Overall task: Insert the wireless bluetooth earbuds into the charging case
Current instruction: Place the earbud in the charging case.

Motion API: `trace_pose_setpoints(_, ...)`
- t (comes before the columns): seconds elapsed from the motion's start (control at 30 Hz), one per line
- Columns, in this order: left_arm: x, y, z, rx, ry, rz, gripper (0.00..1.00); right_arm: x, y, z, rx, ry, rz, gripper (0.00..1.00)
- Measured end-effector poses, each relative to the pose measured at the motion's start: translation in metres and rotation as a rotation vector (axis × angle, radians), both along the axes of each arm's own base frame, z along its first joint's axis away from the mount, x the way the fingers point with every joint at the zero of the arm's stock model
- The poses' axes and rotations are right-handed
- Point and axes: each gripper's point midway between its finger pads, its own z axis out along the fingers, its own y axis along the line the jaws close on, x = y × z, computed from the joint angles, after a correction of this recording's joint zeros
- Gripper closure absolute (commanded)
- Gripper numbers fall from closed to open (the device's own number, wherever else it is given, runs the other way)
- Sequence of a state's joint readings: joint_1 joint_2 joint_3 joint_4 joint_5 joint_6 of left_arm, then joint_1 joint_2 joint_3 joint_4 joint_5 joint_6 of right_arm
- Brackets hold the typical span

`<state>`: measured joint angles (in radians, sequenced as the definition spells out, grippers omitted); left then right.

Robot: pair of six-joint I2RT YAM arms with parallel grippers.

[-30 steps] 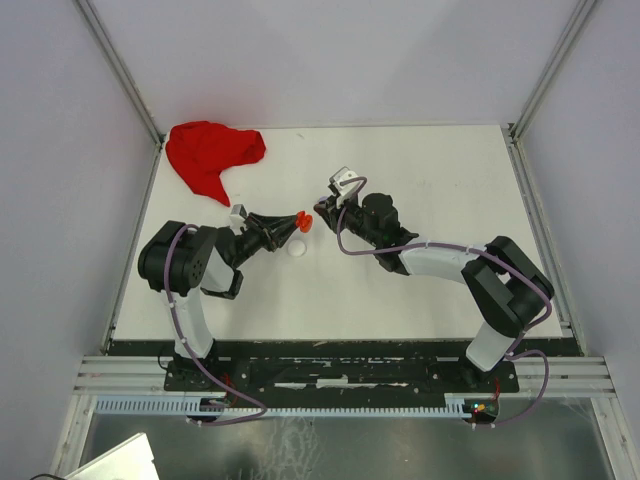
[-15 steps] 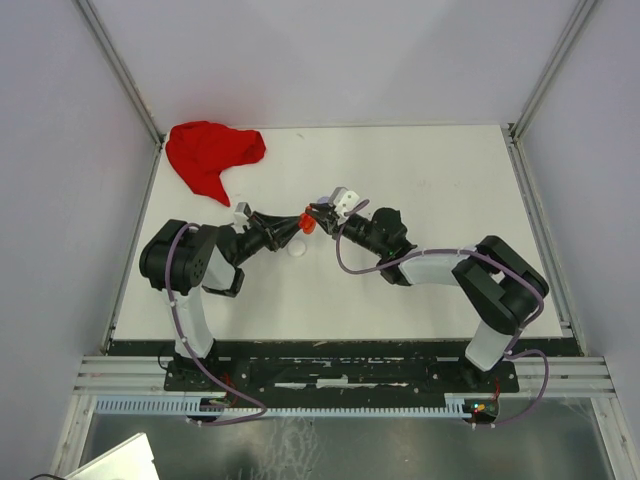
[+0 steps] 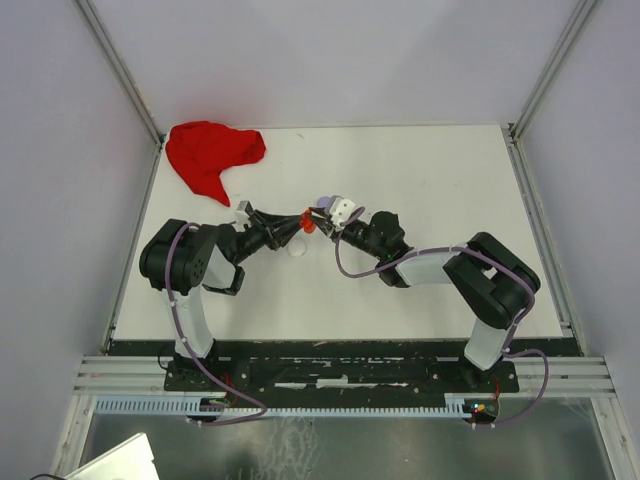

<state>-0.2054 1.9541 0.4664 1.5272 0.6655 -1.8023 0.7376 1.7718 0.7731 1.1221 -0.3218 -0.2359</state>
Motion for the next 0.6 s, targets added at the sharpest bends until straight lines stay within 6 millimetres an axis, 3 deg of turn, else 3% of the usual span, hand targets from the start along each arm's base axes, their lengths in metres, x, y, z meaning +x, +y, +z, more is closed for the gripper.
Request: trace_pose_setpoints(0.6,0.001,-0.001,0.006,-0.011,-0.009,-0.009,0.97,0.005,0.0,-0.018,-0.039,-0.015,-0.015,0.99)
